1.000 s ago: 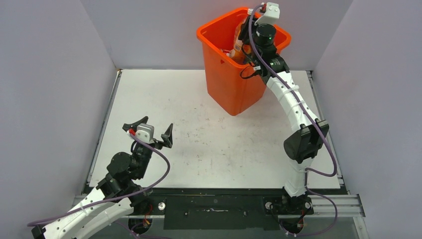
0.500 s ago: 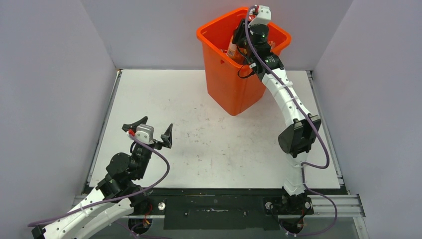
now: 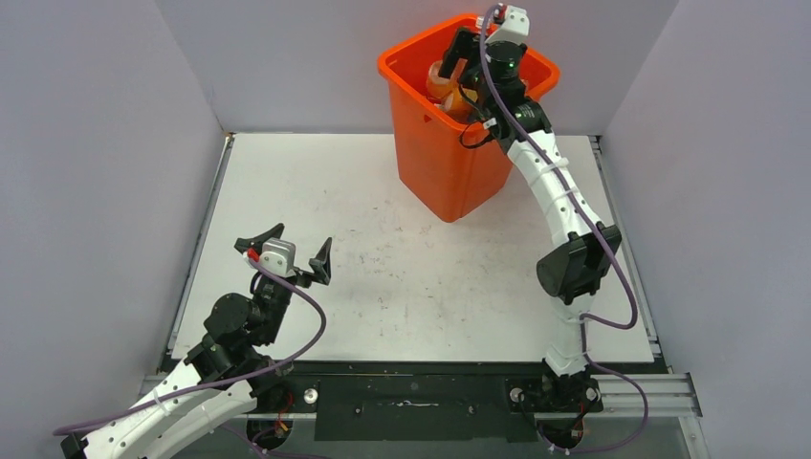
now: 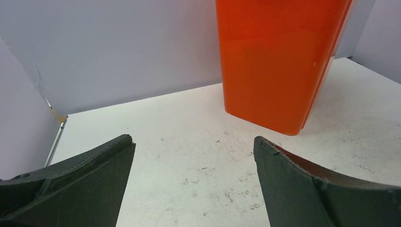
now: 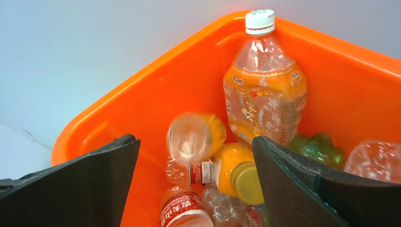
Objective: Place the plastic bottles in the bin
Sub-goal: Place the plastic bottle in the trash bin.
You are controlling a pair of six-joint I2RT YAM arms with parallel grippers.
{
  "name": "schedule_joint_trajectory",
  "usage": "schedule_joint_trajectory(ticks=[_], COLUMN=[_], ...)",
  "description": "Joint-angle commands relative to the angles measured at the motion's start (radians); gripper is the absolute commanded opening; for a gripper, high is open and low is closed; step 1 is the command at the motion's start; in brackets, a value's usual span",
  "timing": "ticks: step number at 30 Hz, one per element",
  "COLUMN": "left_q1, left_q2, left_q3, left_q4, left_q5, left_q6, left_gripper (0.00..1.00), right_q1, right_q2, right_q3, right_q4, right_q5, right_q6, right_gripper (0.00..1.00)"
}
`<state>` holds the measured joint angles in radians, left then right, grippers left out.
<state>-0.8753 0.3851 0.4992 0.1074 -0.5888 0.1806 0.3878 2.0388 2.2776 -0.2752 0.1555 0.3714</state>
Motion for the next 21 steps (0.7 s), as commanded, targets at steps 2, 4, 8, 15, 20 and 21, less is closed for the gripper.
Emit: schedule_joint_trajectory(ticks=[2, 4, 8, 15, 20, 21], left_q1=[0.002, 0.002, 0.001, -0.002, -0.006, -0.005], left_q2=[0.000, 0.000, -0.004, -0.012, -0.015, -0.015], left_q3=[0.006, 0.006, 0.012, 0.012, 0.009, 0.009], left_q4=[0.024, 0.025, 0.018, 0.017, 0.013, 0.012], left_q5=[0.015, 0.020, 0.029, 0.040, 0.037, 0.034], left_q6=[0.001, -0.002, -0.012, -0.019, -0.019, -0.017], left_gripper=[0.96, 0.96, 0.96, 0.96, 0.96, 0.96], right_q1=[0.006, -0.005, -0.077, -0.215, -0.276, -0.276], right_q2=[-0.222, -0.326, -0.550, -0.643, -0.626, -0.620], right_q3=[0.012, -0.090, -0.393, -0.602, -0.673, -0.675], right_q4=[-0.007, 0.022, 0.085, -0.002, 0.082, 0.094], right_q5=[0.118, 0.177, 0.193, 0.030, -0.099, -0.107], right_q6=[0.050, 0.066, 0.135, 0.295, 0.447, 0.458], right_gripper=[0.93, 0.93, 0.94, 0.99, 1.00, 1.00])
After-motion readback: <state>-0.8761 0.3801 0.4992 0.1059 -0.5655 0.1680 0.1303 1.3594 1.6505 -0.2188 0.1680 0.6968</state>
